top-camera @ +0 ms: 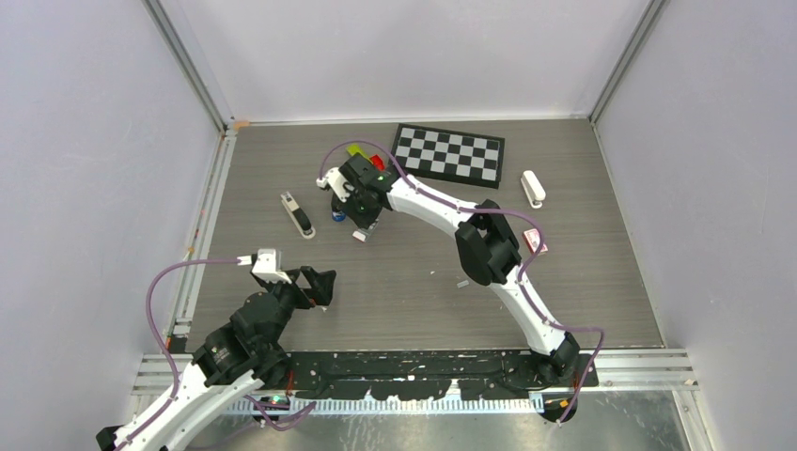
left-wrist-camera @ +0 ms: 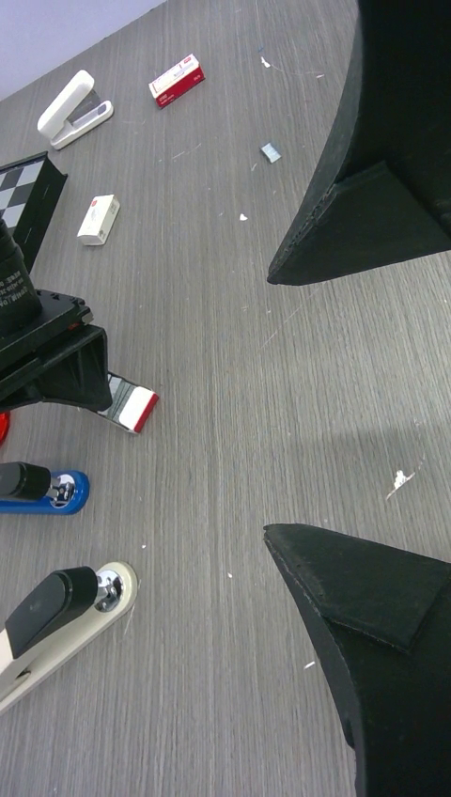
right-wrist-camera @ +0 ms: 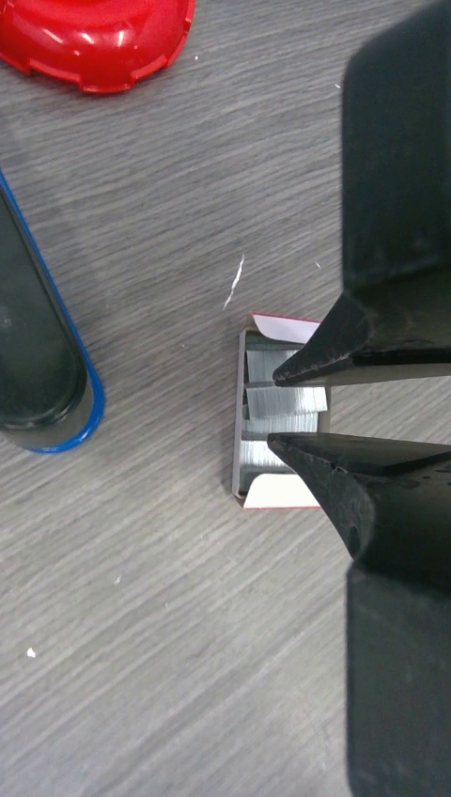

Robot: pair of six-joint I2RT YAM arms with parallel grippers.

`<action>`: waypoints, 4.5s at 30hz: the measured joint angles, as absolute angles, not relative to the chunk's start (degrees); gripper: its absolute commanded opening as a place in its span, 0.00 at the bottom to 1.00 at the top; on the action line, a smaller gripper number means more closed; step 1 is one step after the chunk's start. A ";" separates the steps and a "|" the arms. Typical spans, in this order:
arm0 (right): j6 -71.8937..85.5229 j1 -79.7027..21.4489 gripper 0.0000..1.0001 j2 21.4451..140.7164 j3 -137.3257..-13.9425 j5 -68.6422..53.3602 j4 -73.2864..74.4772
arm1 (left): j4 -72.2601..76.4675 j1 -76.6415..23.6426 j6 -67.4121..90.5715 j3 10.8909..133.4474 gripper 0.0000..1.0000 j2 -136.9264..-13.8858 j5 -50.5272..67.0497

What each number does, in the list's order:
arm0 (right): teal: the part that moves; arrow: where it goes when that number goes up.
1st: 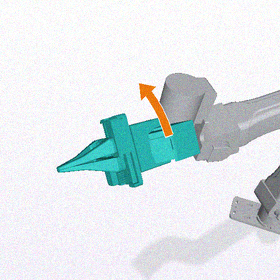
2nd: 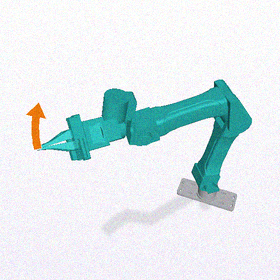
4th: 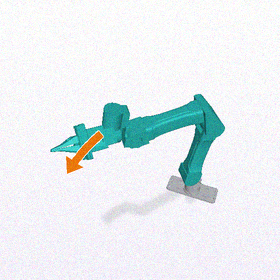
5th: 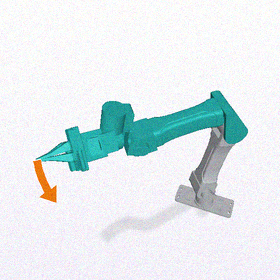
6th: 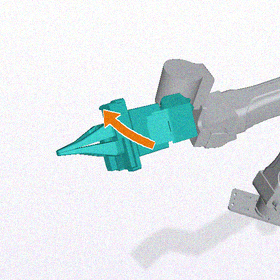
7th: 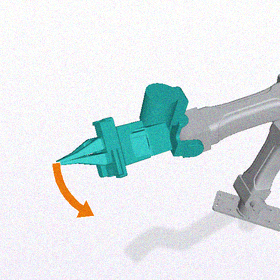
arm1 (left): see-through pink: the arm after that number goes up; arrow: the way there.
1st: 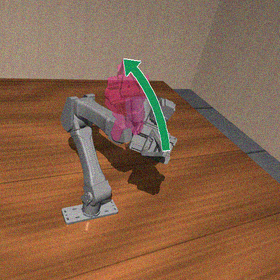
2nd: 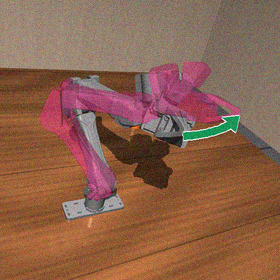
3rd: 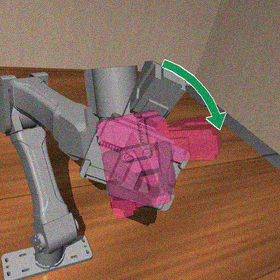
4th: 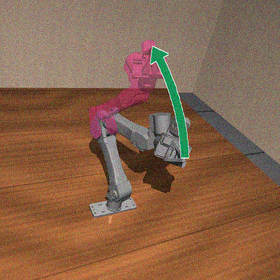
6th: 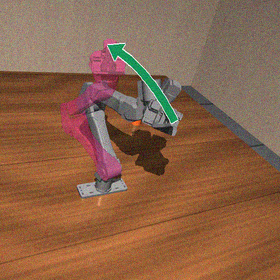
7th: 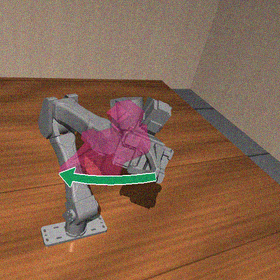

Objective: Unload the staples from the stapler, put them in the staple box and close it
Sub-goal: Place the staple in the staple box, then pick up the staple from the center of the board.

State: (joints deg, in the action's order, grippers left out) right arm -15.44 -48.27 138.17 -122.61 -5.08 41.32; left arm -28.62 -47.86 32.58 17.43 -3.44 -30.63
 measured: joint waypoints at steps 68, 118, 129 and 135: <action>-19.33 -0.99 0.65 69.25 -64.66 -44.58 46.76 | 13.52 -67.96 21.93 37.43 0.97 -78.78 -5.19; -19.57 1.52 0.65 70.67 -64.66 -45.19 48.45 | 11.03 -67.70 7.31 57.78 0.96 -99.20 -6.87; -19.75 1.63 0.65 71.42 -64.66 -45.32 48.97 | 9.41 -64.75 9.80 57.82 0.90 -100.31 -5.32; -19.79 1.74 0.65 71.44 -64.66 -45.34 48.97 | 9.41 -63.11 11.11 57.91 0.84 -101.19 -3.31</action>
